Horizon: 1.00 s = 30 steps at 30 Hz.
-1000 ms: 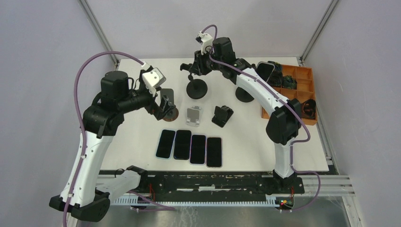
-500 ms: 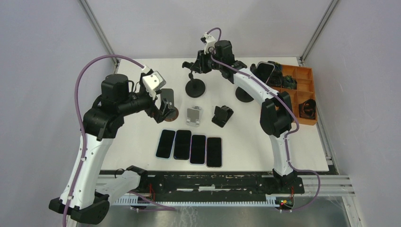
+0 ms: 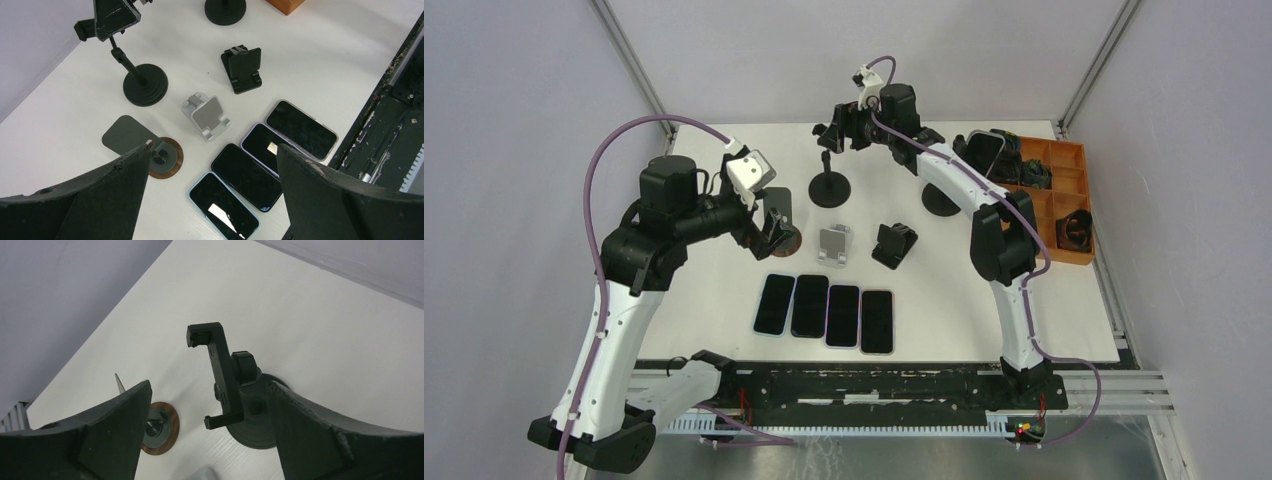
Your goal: Remove the phone from the phone stand
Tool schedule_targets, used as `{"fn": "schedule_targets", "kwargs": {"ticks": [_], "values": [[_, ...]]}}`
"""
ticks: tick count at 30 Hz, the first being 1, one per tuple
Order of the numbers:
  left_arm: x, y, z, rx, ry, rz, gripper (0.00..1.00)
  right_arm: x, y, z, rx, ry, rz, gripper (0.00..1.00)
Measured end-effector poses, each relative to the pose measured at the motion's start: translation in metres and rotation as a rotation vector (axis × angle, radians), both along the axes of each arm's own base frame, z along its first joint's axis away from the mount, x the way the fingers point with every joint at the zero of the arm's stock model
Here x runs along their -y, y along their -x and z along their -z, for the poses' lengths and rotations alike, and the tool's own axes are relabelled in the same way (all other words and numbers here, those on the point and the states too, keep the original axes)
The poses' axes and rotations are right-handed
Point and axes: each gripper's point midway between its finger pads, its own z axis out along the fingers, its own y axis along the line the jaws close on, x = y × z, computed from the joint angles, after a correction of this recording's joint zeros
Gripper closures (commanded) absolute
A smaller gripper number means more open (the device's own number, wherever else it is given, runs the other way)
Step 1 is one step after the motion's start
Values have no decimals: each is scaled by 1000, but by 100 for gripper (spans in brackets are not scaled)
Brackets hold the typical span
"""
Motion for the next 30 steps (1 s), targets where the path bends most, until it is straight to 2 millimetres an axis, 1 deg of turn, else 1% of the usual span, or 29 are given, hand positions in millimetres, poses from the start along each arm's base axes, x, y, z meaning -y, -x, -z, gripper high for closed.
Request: {"fn": "schedule_targets", "kwargs": {"ticks": [4,6,8,10,13,15,16,17,18,19,20,22,23,24,25,27,30], "values": [[0,0,0,0,0,0,0,8,-2,-9,24,27,19,2],[0,0,0,0,0,0,0,16,1,-21,35,39,32,2],[0,0,-1,1,1,-1,0,28,9,-43,63,45,50,2],[0,0,-4,5,3,-1,0,47,22,-69,96,42,75,2],[0,1,-10,18,9,-1,0,91,50,-122,173,25,139,2],[0,1,-13,26,13,0,0,128,70,-157,235,4,208,2],[0,1,-14,27,14,1,0,146,77,-170,261,-3,246,2],[1,1,-15,29,16,3,0,171,89,-183,295,-14,296,2],[1,2,-16,30,17,5,0,193,99,-190,318,-19,343,2],[1,2,-16,32,18,6,0,209,106,-193,329,-19,378,2],[1,2,-17,33,20,10,0,228,112,-198,349,-27,425,2],[3,4,-19,34,25,18,0,260,121,-189,345,-23,496,2],[3,4,-19,34,26,21,0,278,124,-176,324,-14,538,2],[3,5,-19,32,28,25,0,289,127,-165,304,-6,561,2],[4,6,-18,29,29,30,0,307,128,-146,267,3,599,2],[5,8,-18,22,32,39,0,326,129,-123,213,9,634,2],[6,9,-17,15,34,49,0,348,129,-91,129,-2,666,2]]}}
